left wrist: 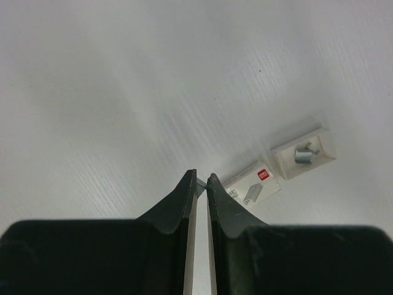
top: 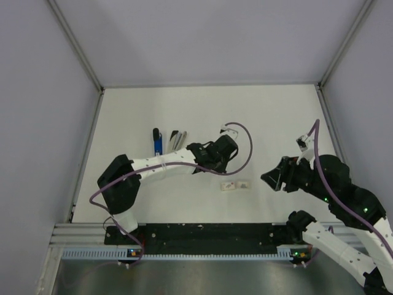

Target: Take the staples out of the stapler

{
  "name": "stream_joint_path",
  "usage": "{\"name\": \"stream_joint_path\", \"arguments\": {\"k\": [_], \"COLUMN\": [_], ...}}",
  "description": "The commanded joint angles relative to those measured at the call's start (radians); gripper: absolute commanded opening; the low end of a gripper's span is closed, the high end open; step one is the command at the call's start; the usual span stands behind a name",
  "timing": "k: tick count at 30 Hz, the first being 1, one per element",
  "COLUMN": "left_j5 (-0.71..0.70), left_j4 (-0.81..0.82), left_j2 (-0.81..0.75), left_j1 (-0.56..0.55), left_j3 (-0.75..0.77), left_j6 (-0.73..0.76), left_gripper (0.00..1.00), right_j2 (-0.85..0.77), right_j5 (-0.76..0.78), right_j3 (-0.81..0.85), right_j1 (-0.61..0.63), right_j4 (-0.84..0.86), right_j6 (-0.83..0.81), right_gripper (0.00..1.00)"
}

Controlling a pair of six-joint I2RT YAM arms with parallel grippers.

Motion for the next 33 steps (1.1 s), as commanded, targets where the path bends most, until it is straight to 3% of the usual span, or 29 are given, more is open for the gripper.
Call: {"name": "stream_joint_path", "arguments": {"k": [1,10,33], "left_j5": [0.031,0.057,0.076], "left_j4": [-0.019,-0.027,-0.001], "left_j2": [0.062,0.148,0.257], "left_j1": [-0.040,-0.092,-0.158], "left_j3": [0.103,0.193,0.232], "left_j6": [0.016,-0.004,-0.026], "left_gripper": [0.15,0.15,0.17], "right_j2": [-0.018,-0.035,-0.061], "right_j5": [0.024,0.031,0.028], "right_j3": [0.072,0.072,0.059], "right_j1": [-0.007,-0.007,-0.009], "right_j4": [-0.006,-0.020,-0.030], "right_j6": [-0.023,-0.029,-0.018], "right_gripper": [0.58,0.58,0.58]}}
